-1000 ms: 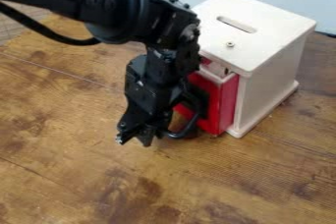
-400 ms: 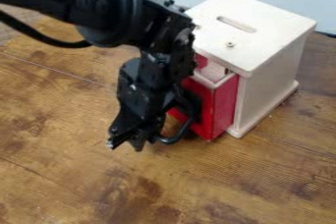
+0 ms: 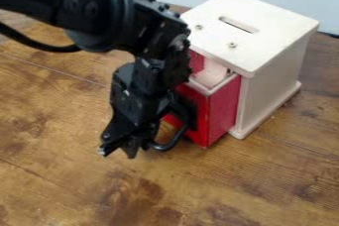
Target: Open the drawer
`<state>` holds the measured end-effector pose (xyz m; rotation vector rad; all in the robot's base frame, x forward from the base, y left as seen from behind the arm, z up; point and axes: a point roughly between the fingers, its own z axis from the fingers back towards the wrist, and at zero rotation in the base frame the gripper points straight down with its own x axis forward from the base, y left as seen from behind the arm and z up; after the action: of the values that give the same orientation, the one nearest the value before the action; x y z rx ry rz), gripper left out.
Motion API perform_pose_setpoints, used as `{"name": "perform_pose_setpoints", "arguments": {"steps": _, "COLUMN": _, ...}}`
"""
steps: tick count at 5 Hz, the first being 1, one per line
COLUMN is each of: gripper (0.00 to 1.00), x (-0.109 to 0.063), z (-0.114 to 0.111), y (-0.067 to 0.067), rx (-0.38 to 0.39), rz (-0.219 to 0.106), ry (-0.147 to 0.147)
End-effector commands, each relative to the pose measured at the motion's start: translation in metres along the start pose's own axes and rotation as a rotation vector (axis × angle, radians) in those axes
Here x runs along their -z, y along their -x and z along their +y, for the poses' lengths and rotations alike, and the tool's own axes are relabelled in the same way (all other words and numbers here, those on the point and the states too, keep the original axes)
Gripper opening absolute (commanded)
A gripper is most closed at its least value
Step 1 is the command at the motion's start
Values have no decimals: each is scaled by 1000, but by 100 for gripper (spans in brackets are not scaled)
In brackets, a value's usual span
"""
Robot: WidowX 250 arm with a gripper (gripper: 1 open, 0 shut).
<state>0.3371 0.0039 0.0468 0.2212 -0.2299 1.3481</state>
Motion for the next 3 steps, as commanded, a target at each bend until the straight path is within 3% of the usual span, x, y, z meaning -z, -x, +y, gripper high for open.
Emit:
{"name": "perform_pose_setpoints", "arguments": {"steps": 1, "gripper": 0, "x": -23, "z": 5, "y": -21, "rx": -115, "rz": -35, "ry": 50}}
{"name": "perform_pose_setpoints", "arguments": {"steps": 3, "gripper": 0, "x": -22, "z": 8, "y": -20, "rx": -119, "rz": -48, "ry": 47}}
